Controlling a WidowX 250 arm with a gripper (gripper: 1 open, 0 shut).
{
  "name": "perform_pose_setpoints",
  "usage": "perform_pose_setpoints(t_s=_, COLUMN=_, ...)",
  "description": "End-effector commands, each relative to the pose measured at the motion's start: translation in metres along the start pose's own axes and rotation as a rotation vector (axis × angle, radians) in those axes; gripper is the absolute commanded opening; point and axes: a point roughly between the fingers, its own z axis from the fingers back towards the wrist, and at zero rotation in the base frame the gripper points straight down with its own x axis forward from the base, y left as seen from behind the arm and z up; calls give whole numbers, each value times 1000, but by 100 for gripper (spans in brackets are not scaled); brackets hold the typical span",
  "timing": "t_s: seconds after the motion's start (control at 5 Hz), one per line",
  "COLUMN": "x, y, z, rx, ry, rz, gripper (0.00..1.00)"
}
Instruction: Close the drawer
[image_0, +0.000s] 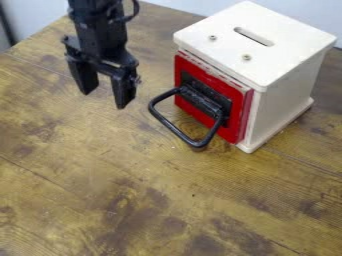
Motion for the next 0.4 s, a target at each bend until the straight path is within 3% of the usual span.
perform_pose_setpoints(t_s=0.0, x=8, y=7, z=49, rx=28, ry=-114, rz=35, gripper=100)
perform_pose_setpoints(t_s=0.2, x=7, y=7, z=41, rx=27, ry=-127, rz=45, gripper=100)
